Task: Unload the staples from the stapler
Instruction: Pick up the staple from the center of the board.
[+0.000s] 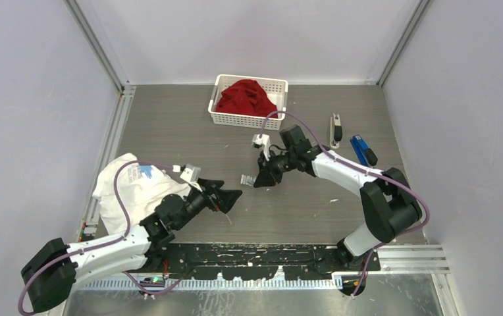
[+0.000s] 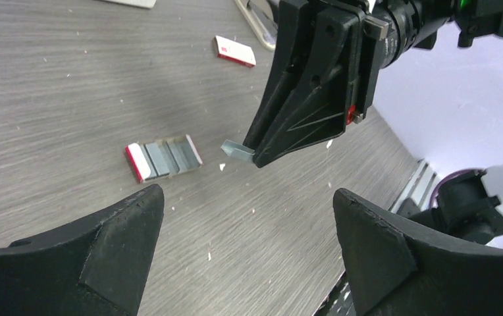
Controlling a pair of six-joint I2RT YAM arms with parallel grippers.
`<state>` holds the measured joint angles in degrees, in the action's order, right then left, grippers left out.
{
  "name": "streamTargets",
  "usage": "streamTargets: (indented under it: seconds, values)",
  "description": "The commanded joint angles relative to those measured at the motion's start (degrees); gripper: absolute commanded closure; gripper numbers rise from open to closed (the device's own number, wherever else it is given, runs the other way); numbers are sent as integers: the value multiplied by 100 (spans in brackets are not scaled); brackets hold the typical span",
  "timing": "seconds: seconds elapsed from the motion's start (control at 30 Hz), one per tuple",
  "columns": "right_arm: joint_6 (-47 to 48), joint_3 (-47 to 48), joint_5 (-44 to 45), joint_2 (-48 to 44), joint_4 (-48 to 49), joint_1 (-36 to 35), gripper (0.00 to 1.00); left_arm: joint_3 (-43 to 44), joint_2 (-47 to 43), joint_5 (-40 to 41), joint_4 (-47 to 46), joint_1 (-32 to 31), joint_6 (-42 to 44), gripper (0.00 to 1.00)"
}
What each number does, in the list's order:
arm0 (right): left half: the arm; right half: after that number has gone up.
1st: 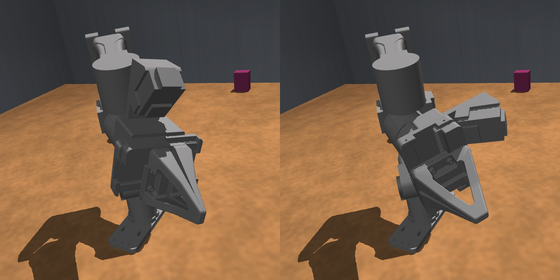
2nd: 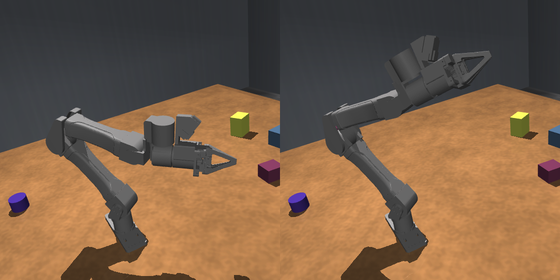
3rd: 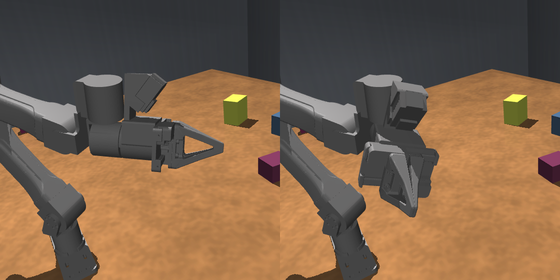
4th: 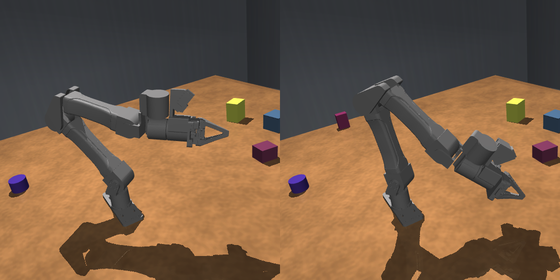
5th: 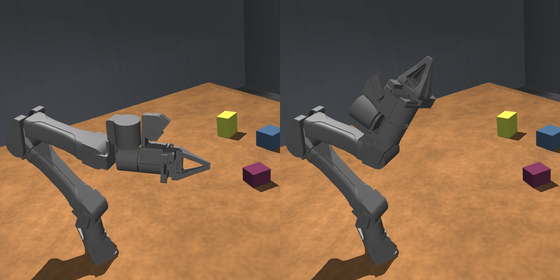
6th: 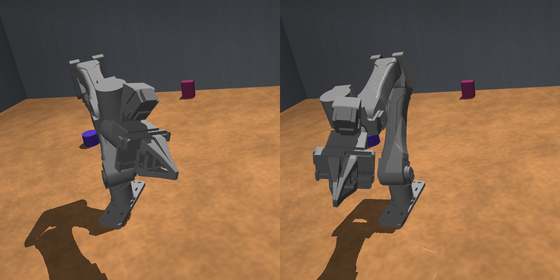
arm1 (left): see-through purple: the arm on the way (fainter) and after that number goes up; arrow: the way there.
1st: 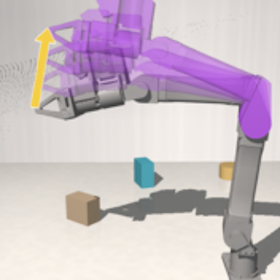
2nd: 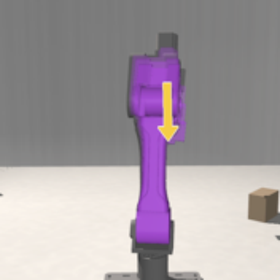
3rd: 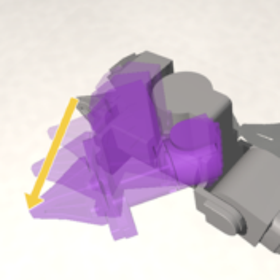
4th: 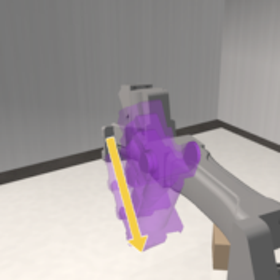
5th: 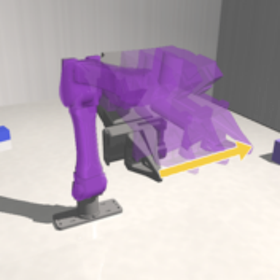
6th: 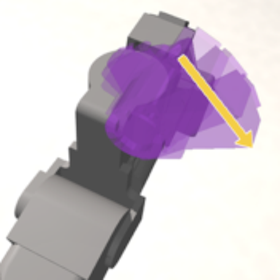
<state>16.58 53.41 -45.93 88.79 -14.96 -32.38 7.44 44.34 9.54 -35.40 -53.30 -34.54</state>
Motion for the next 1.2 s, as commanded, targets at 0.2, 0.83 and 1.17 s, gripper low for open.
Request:
streamTargets:
  seconds: [0.2, 0.83, 1.17]
  values:
    - [-731, -88, -1061, -474, 487, 645, 92, 334, 1152, -1236, -2387, 884, -908, 2]
    - [-1490, -309, -1636, -670, 1068, 1144, 91, 339, 3208, -2105, -4643, 1498, -1896, 7]
    - [-1737, -403, -1807, -747, 1352, 1201, 91, 446, 3463, -2213, -4643, 1495, -2019, 8]
